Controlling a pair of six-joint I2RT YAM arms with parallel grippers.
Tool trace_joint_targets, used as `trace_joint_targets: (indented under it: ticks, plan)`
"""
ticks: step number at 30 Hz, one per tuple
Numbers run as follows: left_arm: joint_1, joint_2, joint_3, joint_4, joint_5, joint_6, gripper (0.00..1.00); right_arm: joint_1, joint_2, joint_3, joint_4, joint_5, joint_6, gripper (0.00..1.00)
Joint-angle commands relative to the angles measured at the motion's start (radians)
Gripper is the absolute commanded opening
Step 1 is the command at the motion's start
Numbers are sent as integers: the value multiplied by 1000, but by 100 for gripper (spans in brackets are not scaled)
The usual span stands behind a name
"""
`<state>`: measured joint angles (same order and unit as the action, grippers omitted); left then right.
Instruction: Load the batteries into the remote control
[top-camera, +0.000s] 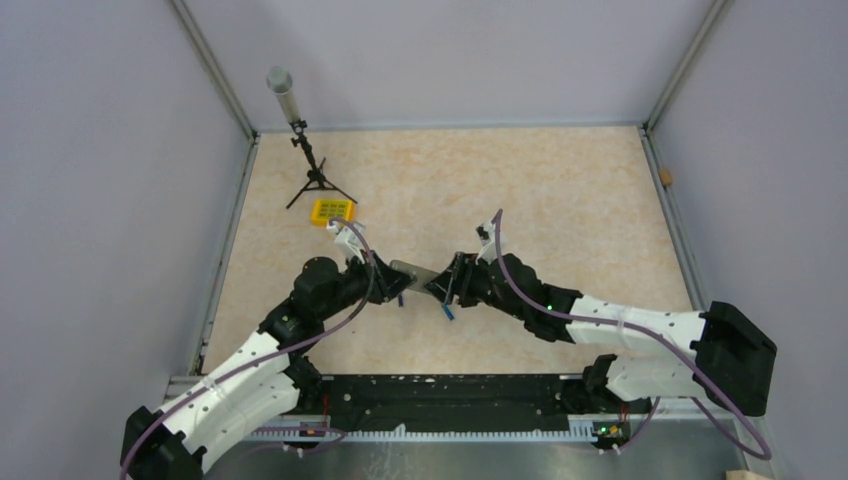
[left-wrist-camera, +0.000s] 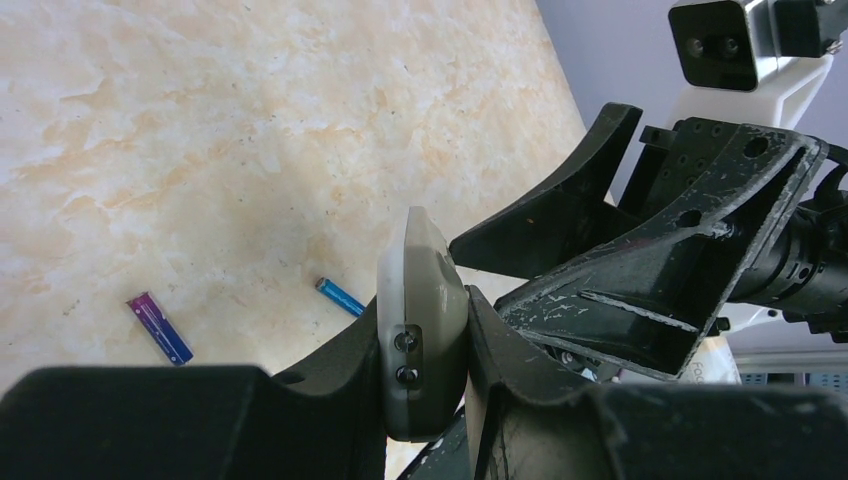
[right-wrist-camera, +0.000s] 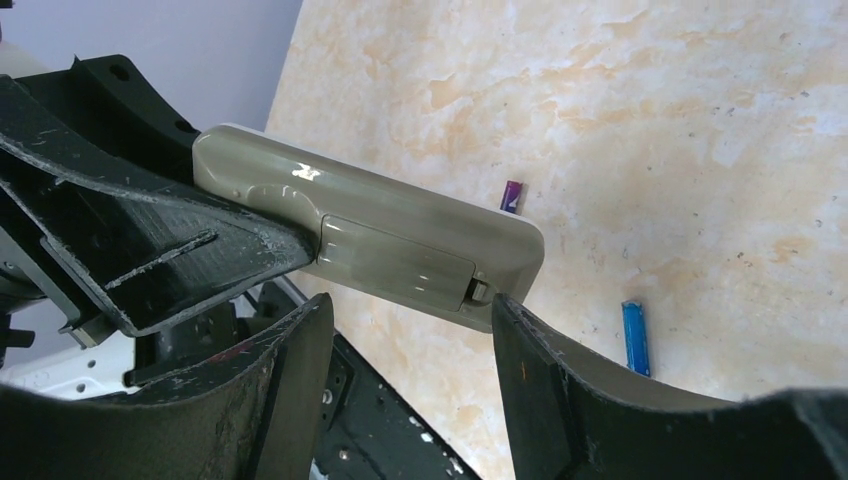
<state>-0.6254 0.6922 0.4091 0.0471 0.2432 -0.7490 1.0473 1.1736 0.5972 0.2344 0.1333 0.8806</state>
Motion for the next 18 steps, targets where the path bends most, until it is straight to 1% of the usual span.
trace_joint_targets:
  ticks: [1, 4, 7, 10, 18]
  plan:
    - [-4, -6, 37, 30, -18, 25, 0, 18, -6, 55, -9, 52, -29, 59]
    - [-4, -9, 39, 29, -11, 25, 0, 19, -3, 55, -36, 81, -35, 57]
    - [-4, -21, 44, 19, -2, 24, 0, 18, -11, 50, -80, 135, -40, 52]
    - [-5, -32, 48, 13, 13, 20, 0, 18, -25, 35, -99, 172, -42, 50]
    - [-4, -38, 51, 17, 55, -7, 0, 19, -25, 23, -110, 190, -45, 46]
